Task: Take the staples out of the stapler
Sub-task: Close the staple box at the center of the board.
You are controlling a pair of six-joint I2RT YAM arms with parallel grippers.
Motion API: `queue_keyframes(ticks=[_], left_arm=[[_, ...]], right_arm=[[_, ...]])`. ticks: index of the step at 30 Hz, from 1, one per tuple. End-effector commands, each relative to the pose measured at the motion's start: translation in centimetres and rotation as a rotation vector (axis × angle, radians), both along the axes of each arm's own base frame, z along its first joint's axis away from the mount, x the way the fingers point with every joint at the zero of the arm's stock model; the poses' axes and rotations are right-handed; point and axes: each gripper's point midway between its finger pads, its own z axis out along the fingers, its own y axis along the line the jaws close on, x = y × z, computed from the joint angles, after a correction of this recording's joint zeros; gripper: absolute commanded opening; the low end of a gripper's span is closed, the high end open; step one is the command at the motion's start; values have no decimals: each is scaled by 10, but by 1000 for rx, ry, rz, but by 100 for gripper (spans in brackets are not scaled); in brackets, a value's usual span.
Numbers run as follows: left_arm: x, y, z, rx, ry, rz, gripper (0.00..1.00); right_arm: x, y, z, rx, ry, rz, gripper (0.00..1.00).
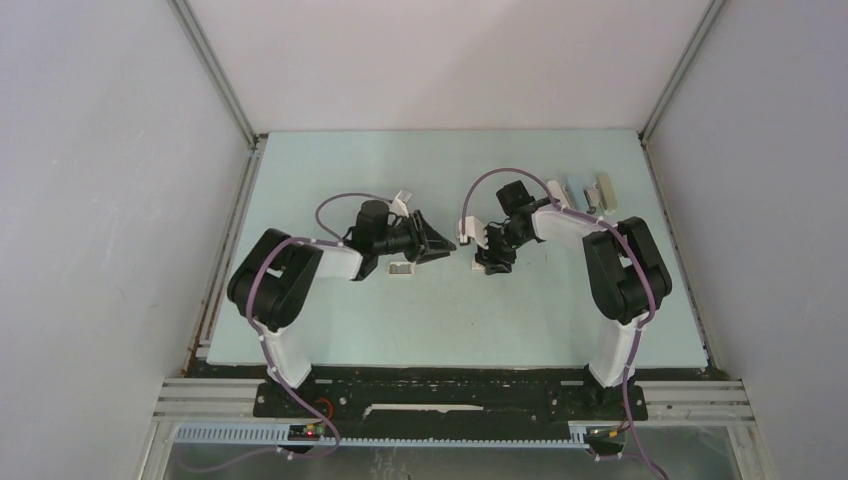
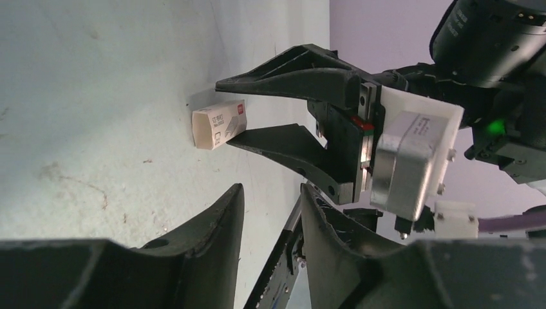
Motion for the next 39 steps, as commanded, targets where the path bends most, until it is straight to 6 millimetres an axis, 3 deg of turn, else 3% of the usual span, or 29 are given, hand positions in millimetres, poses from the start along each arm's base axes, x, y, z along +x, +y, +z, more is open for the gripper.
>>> queue_keyframes(ticks=[1, 11, 22, 39], left_arm=[[7, -21, 20, -65, -28, -47, 42], [7, -30, -14, -11, 92, -59, 41], [4, -39, -40, 58, 180, -86, 41], [5, -55, -51, 69, 217, -135, 38]], right_arm=[[-2, 2, -2, -4, -9, 37, 57], [-9, 9, 6, 34, -7, 78, 48], [-7, 14, 11, 47, -16, 69, 47], [-8, 18, 16, 49, -27, 62, 44]])
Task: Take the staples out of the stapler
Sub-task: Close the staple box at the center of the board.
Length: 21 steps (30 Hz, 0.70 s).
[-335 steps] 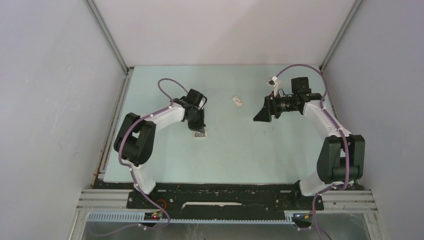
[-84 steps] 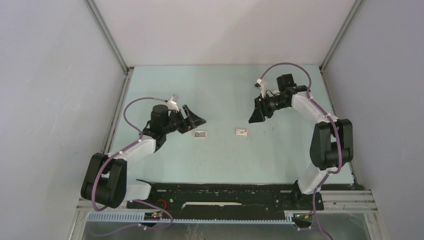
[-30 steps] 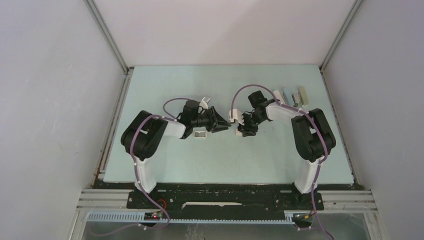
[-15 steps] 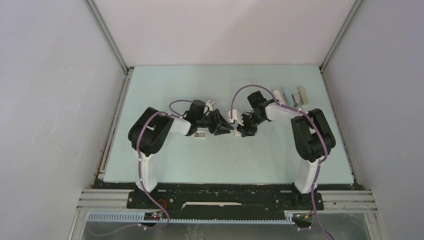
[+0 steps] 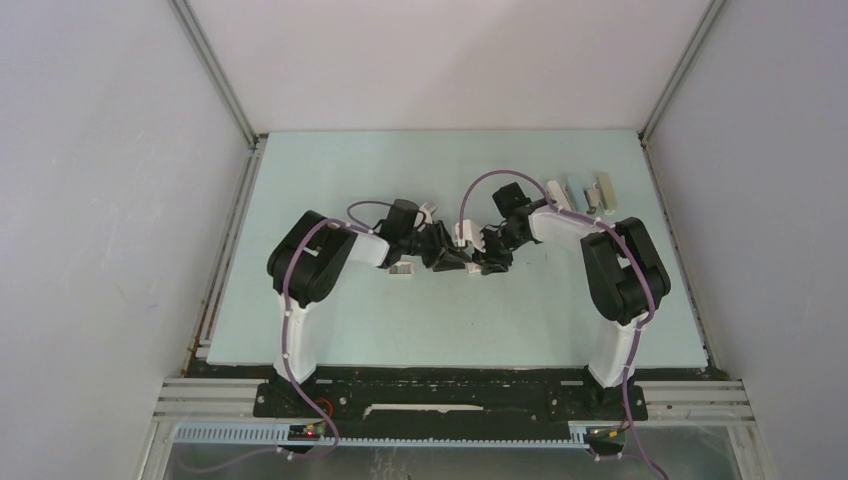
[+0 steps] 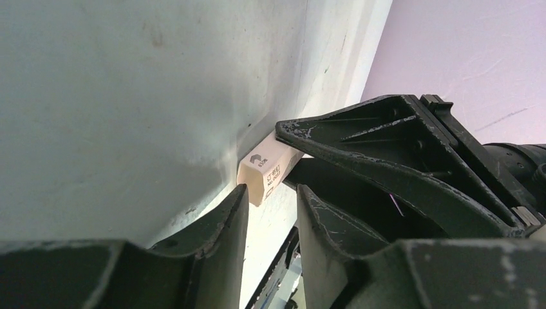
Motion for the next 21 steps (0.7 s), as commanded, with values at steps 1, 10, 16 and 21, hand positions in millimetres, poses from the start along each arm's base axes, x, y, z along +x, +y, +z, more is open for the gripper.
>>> queue_keyframes(ticks=[1, 10, 16, 21], left_arm=[[2, -13, 12, -33, -43, -54, 38], [-1, -19, 9, -40, -24, -76, 31], [-2, -21, 11, -47, -26, -86, 25], [-4, -23, 11, -55, -23, -99, 24]], right_arm=[[2, 8, 14, 26, -34, 5, 44], [2, 7, 12, 13, -33, -2, 44], [2, 7, 10, 8, -30, -3, 43], [4, 7, 8, 3, -31, -16, 43]])
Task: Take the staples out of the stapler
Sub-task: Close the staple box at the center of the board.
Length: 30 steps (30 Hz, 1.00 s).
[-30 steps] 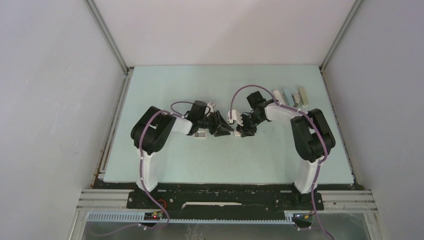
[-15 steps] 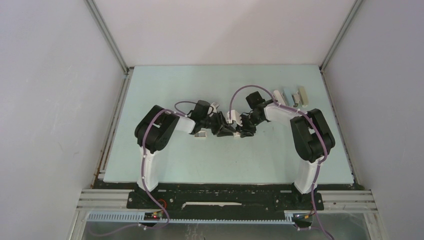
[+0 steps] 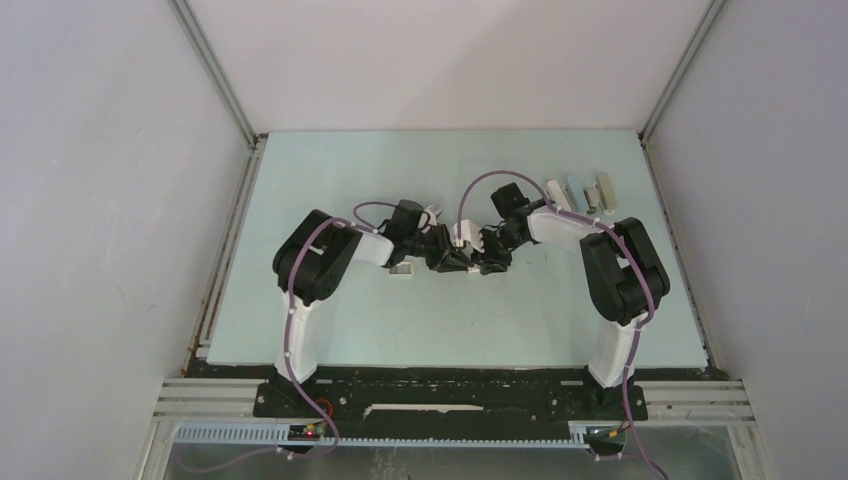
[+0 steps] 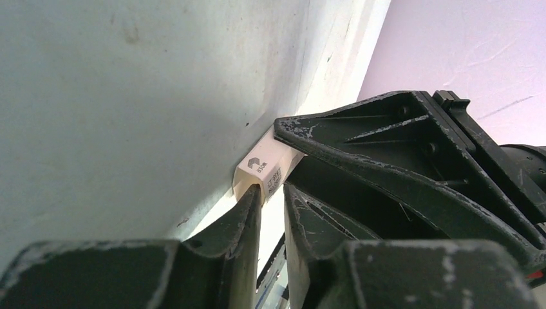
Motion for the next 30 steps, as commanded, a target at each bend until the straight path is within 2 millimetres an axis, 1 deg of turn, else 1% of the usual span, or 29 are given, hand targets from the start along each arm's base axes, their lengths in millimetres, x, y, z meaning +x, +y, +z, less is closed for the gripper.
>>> queue_keyframes(ticks=[1, 5, 15, 24, 26, 28, 30], left_arm=[[4, -14, 15, -46, -50, -51, 24], [2, -15, 15, -50, -44, -56, 23], [1, -12, 14, -43, -40, -46, 11], [1, -6, 14, -34, -41, -31, 10], [1, -5, 16, -35, -46, -31, 14], [2, -4, 19, -34, -57, -26, 25], [3, -2, 24, -34, -72, -17, 33]], right_arm=[[5, 5, 8, 14, -29, -12, 43], [6, 5, 5, 4, -28, -26, 42], [8, 2, 2, -16, -32, -38, 42], [9, 0, 0, -27, -31, -49, 41], [9, 1, 0, -26, -31, -49, 41], [9, 1, 1, -24, -30, -48, 41], [9, 1, 1, -24, -30, -48, 41]])
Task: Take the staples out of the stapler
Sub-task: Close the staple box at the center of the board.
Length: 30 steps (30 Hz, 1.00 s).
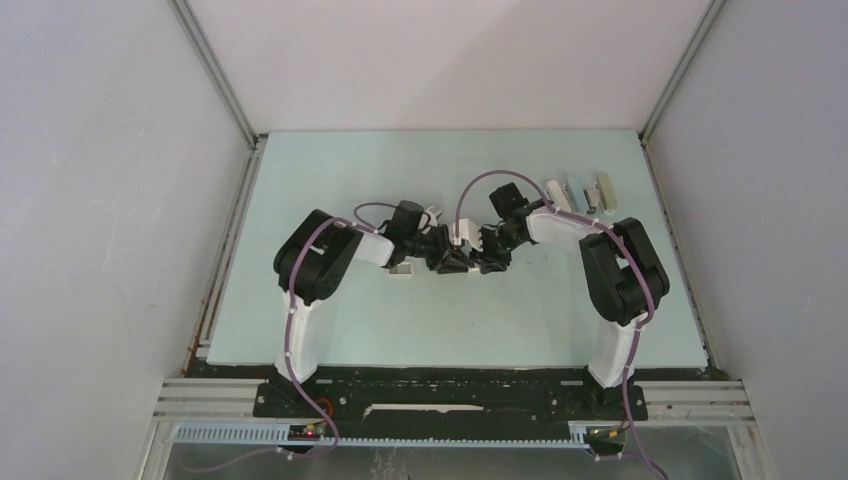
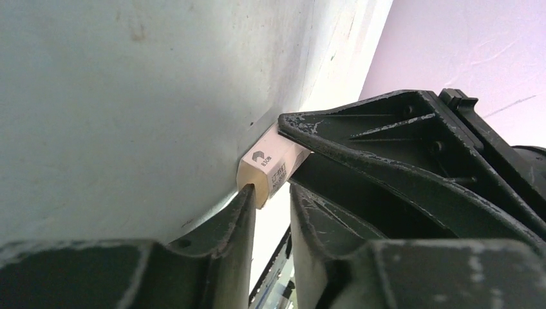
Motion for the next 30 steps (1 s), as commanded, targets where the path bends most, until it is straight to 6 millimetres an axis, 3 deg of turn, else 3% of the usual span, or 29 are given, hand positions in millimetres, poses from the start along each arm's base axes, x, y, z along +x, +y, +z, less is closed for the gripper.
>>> queue_keyframes(ticks=[1, 11, 17, 22, 30], left_arm=[[5, 1, 30, -38, -85, -6, 36], [4, 39, 50, -11, -146, 66, 37], [-4, 69, 77, 37, -268, 79, 38], [-5, 107, 108, 109, -430, 156, 39], [0, 173, 138, 260, -672, 328, 39]], right_arm=[[6, 3, 2, -2, -31, -5, 41], [5, 3, 5, 3, -33, -1, 41], [4, 2, 6, -1, -34, 3, 41], [2, 3, 8, -4, -37, 11, 40], [-3, 5, 8, -11, -36, 31, 39]])
